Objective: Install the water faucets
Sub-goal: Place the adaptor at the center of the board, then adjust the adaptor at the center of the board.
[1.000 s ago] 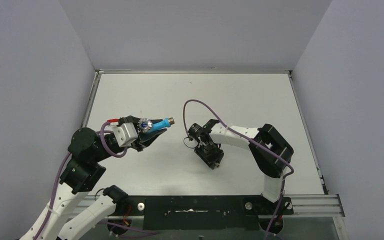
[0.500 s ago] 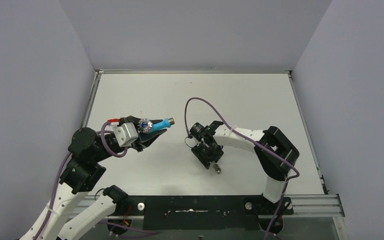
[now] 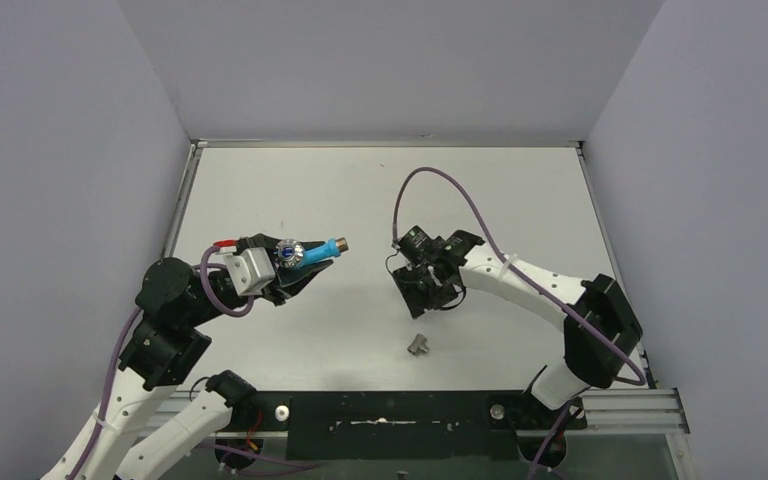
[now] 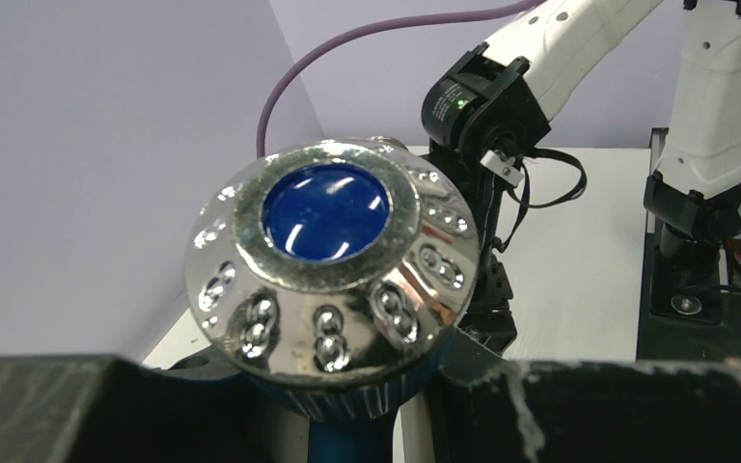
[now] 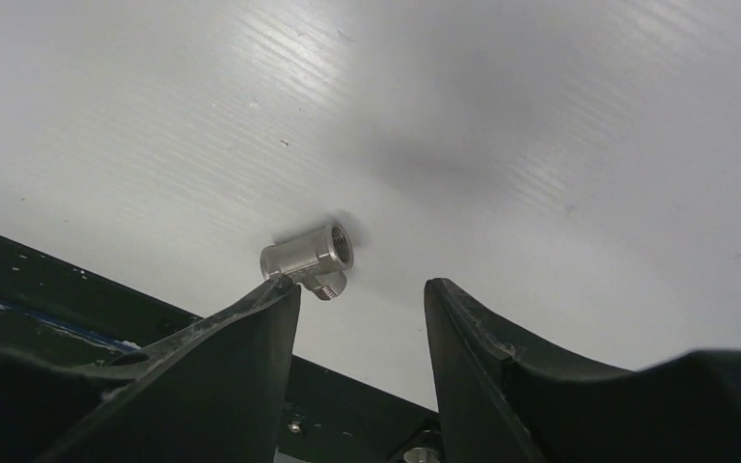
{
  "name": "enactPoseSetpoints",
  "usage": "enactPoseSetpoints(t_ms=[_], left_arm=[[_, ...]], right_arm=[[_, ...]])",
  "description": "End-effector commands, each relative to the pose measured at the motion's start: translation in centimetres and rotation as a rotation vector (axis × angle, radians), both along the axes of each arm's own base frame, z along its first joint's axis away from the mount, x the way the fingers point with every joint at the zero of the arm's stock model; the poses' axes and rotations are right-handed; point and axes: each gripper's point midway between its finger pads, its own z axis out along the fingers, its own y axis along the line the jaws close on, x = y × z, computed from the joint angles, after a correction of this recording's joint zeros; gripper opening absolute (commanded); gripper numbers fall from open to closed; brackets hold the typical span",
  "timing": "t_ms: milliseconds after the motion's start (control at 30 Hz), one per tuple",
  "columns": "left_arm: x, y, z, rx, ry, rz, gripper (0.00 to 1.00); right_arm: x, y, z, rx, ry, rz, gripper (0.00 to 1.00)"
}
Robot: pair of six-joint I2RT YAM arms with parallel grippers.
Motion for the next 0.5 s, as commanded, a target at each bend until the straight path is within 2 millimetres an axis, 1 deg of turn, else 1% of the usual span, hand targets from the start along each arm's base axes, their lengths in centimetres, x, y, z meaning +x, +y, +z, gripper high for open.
enactPoseSetpoints(t_ms=[0,100,133,200,267,333,400,467], left_arm=[[-0.5,0.1,1.2,-0.045,-0.029,-0.009,0.0],[-0.7,0.2,1.0,-0.048,-0.019,-0.013,0.0],[-0.7,0.2,0.9,-0.048,-0.017,-0.014,0.0],[-0.8,0.1,0.9,-0.05,-0.014,-0.018,0.0],[-0.8,0.0,0.9,-0.051,-0.013,-0.021,0.0],[-0.7,-0.1,0.9,-0.052,-0.012,-0.025,0.0],[-0.8,-0.1,1.0,-0.056,-0.012,-0.027,0.0],[-0.9,0.0,1.1,-0.06,-0.01,-0.027,0.0]], right_arm=[[-0.6,-0.1,0.8,0.085,-0.026,-0.115,0.51],[-1.8,1.2,0.3,0.22,-0.004,-0.107,0.51],[-2.0,1.8,0.1,0.272,-0.011,-0.072,0.51],[-2.1,2.3,0.3,0.323,-0.042,0.005,0.52],[-1.9,2.6,0.5,0.345,-0.071,0.076,0.53],[-1.5,2.9,0.2,0.344,-0.092,0.115,0.53],[-1.2,3.0,-0.6,0.315,-0.083,0.139,0.53],[-1.3,2.8,-1.7,0.273,-0.055,0.168,0.52]])
